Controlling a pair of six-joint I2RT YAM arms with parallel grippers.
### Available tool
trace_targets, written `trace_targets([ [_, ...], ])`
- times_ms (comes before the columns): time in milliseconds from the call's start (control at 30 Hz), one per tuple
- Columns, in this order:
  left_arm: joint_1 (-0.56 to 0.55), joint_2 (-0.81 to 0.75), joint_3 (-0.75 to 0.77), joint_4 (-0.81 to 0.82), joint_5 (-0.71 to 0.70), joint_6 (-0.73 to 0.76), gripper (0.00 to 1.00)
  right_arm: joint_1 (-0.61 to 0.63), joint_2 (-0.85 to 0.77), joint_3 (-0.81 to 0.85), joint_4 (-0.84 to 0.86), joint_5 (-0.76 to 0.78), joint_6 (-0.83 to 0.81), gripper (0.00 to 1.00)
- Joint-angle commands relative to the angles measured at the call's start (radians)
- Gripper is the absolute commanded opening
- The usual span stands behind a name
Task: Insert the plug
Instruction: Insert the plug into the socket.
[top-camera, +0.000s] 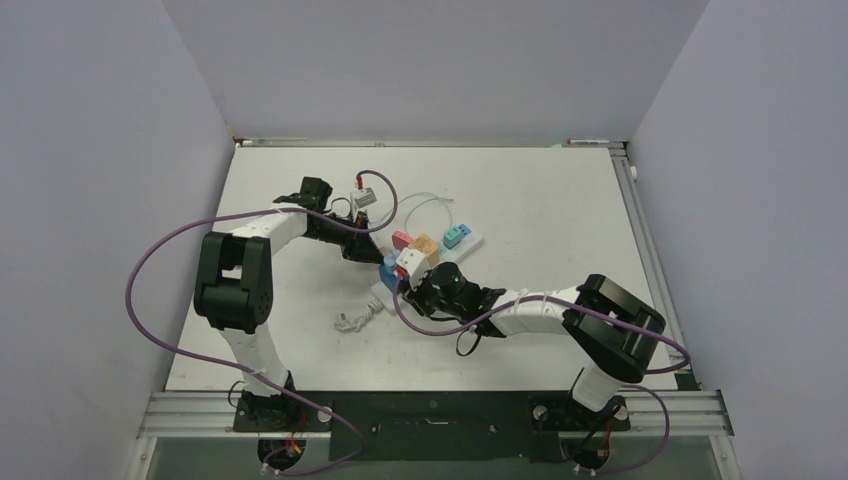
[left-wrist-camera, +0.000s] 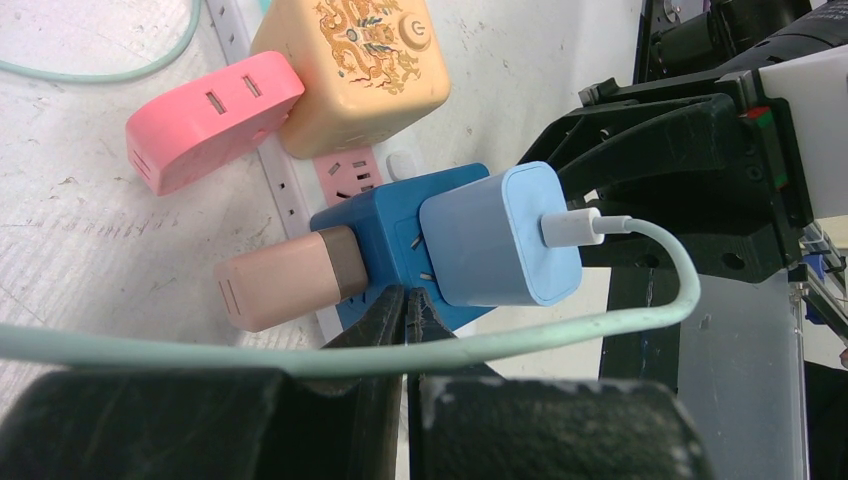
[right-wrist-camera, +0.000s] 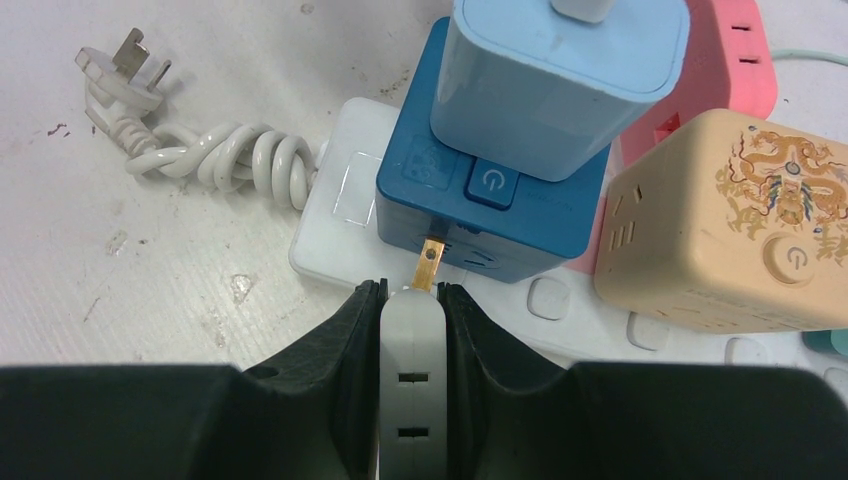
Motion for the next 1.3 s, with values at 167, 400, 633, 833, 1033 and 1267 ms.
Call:
trace_targets([
  [167, -0.009, 0.020, -0.007, -0.061, -0.050, 0.031, 0.00, -0.013, -0.041, -0.033, 0.024, 0.021, 0.008, 0.05],
  [400, -0.010, 0.013, -0.010, -0.053, -0.058, 0.025, 0.00, -0.014, -0.022, -0.012, 0.037, 0.016, 0.004, 0.05],
  [633, -0.011, 0.017, -0.012, -0.054, -0.053, 0.028, 0.00, -0.014, -0.030, 0.022, 0.017, 0.012, -0.011, 0.05],
  [833, -0.011, 0.015, -0.012, -0.053, -0.051, 0.028, 0.00, -0.015, -0.013, 0.054, 0.010, 0.002, -0.021, 0.05],
  [1033, -0.011, 0.012, -0.015, -0.052, -0.050, 0.030, 0.00, -0.020, 0.005, 0.056, 0.009, -0.008, -0.022, 0.05],
  [1267, -0.011, 0.014, -0.013, -0.054, -0.049, 0.031, 0.00, -0.019, 0.003, 0.044, 0.019, 0.001, -0.014, 0.05],
])
